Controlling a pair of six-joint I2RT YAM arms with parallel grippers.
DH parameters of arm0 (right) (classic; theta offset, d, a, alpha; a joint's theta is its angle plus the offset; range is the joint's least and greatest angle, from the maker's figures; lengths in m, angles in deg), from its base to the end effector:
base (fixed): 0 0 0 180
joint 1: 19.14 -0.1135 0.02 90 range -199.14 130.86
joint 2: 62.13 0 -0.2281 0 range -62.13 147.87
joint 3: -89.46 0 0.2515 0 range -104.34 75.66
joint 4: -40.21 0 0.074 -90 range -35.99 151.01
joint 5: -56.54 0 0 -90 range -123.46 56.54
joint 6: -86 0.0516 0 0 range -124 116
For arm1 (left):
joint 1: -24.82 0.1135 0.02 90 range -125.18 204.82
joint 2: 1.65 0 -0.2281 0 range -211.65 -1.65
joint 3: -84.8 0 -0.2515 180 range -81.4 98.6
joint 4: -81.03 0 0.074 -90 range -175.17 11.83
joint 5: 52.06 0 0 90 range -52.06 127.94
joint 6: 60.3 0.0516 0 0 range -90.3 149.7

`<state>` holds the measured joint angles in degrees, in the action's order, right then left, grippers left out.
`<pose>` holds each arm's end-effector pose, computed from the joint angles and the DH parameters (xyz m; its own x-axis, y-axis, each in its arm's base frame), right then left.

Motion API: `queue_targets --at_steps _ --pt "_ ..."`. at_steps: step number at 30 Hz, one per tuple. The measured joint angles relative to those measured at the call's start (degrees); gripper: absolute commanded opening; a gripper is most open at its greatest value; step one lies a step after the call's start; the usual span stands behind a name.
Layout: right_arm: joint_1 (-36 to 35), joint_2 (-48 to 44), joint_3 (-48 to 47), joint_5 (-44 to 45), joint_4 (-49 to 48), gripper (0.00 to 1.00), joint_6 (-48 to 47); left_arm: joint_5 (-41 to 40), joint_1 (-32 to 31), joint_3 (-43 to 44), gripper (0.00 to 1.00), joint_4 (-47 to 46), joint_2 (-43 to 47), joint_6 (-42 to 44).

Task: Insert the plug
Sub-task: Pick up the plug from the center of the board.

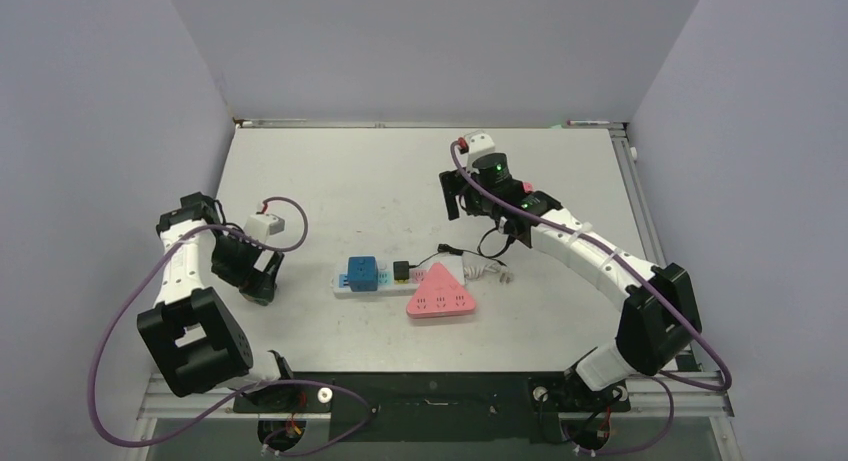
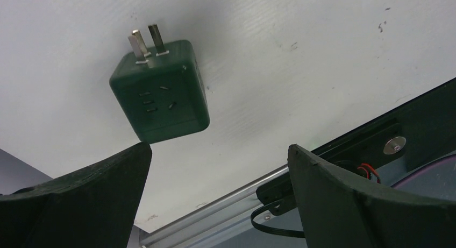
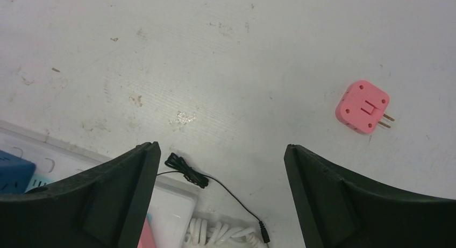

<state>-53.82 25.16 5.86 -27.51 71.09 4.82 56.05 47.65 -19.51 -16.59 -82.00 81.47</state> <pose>0.3019 0.2024 0.2540 -0.5371 -0.1862 -0.8227 -0.4183 0.9057 0.0681 0.2263 0.0779 0.1951 -0.8476 0.4532 -0.2758 0.5040 0.8503 -0.1515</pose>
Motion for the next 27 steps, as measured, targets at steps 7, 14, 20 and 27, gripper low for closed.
queue_targets --at_steps 7,14,20,27 --pt "-0.8 -3.6 4.3 -0.2 -1.7 0.90 1.5 -5.8 1.2 -2.9 0.96 -4.3 0.6 -3.6" --pt "-2.0 -4.1 5.2 -0.8 -3.3 0.90 2.2 -5.2 1.5 -4.0 0.96 -9.4 -1.4 -8.4" --pt "-2.6 -4.2 5.2 -1.9 -4.0 0.98 2.3 -4.3 1.5 -4.0 0.93 -10.4 -7.7 -9.2" --pt "-2.6 -4.2 5.2 -3.6 -4.3 0.77 2.4 -4.4 1.2 -5.7 0.30 -12.5 -8.3 -8.4"
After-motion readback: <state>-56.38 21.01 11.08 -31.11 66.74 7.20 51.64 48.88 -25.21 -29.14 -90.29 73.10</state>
